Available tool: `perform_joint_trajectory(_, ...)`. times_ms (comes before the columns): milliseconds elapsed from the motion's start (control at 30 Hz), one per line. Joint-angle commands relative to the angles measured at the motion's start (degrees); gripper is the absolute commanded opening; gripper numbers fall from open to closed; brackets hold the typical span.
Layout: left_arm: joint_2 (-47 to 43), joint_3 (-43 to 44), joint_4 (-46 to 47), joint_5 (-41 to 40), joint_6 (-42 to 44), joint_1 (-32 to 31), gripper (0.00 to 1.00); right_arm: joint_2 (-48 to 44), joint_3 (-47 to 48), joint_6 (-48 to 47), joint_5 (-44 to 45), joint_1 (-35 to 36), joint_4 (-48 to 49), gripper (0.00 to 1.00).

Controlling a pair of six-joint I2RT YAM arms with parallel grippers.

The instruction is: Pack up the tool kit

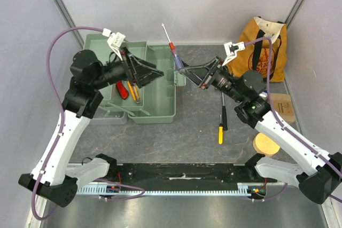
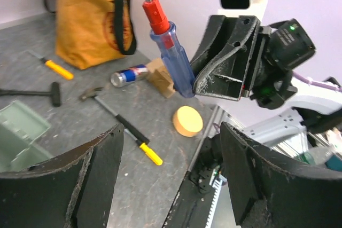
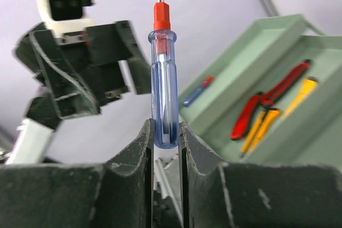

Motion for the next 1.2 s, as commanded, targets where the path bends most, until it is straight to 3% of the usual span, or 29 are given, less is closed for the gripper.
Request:
perform_joint_trajectory(0,2.30,0.09,9.65,-1.71,-4.45,-5.68,0.79,0.95,2.20,7.83,-7.77,1.24,12.17,0.00)
perform_joint_trajectory(433,3.45,-0.08,16.16,-6.29,-6.38,-9.03,0.76,4.11,2.29,10.74,-9.00,3.79,16.83,0.00)
perform_joint_trajectory(567,3.53,-0.35,16.60,-7.25,-5.60,-9.21,0.62,4.64,2.20,9.86,-8.65,4.14,14.73,0.00)
perform_joint_trajectory(700,3.01,-0.35,14.67,-10.24,-3.75,-9.21,0.38,4.56,2.82,6.97,-7.51,4.31,10.69,0.00)
perform_joint_trajectory(733,3.18,-0.09,13.71,-10.94,-2.96,-9.12,0.26,4.56,3.08,6.35,-7.16,4.40,9.72,0.00)
perform_joint_trajectory(767,3.27,0.18,12.83,-11.47,-2.61,-9.12,0.19,4.56,3.34,5.56,-6.72,4.40,8.32,0.03)
perform_joint_trajectory(800,3.36,0.70,11.69,-12.00,-2.00,-9.12,0.10,4.56,3.70,4.68,-6.02,4.40,6.57,0.13)
perform_joint_trajectory(833,3.62,1.23,10.46,-12.70,-1.12,-9.12,0.02,4.73,4.31,3.28,-5.49,4.40,4.11,0.30)
perform_joint_trajectory(933,4.50,5.08,0.99,-19.88,2.65,-9.12,0.02,4.29,7.03,-4.00,0.81,4.40,-7.12,0.61)
perform_joint_trajectory(1000,5.90,8.77,-6.92,-26.30,7.04,-9.21,0.02,4.03,9.31,-8.57,8.88,4.40,-17.22,0.75)
perform_joint_trajectory(1100,7.75,12.82,-16.77,-36.84,12.76,-9.12,0.02,3.42,10.55,-12.72,22.32,4.40,-29.01,0.82)
perform_joint_trajectory(1167,8.80,14.67,-22.05,-45.18,16.36,-9.03,0.02,2.37,9.51,-13.86,29.02,4.40,-31.75,0.82)
